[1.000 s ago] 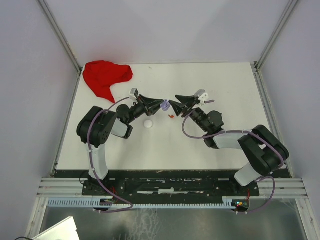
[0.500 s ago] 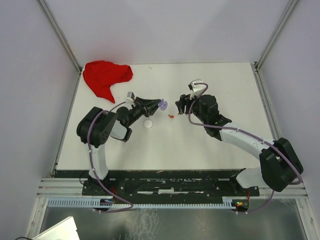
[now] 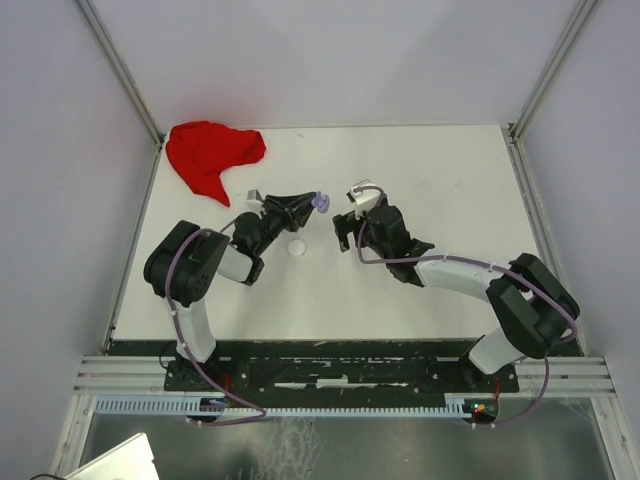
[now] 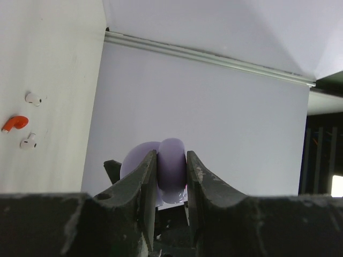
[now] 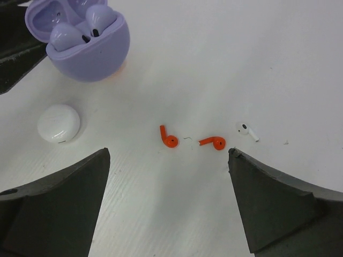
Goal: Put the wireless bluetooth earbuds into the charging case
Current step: Close the charging case.
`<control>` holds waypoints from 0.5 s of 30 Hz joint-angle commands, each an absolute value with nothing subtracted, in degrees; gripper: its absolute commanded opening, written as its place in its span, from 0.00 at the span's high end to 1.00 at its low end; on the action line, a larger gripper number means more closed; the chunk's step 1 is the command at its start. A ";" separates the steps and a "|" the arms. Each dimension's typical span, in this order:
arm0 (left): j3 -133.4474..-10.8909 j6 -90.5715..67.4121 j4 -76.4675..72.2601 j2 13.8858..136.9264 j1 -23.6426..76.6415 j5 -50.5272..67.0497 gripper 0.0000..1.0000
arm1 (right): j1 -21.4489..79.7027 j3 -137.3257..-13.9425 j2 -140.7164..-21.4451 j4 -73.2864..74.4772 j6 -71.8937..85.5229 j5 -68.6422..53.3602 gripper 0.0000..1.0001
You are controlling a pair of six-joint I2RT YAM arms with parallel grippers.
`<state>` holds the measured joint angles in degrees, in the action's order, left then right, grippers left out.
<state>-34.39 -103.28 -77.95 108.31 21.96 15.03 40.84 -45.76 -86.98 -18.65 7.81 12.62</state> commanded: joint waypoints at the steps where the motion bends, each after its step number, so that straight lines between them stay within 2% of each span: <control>1: -36.10 -109.38 -73.90 105.81 23.82 9.69 0.97 | 42.15 -43.36 -90.57 -35.39 2.71 13.80 0.01; 15: -37.21 -110.40 -69.99 106.05 26.97 10.21 0.97 | 44.38 -49.78 -102.26 -46.73 -2.37 16.91 0.00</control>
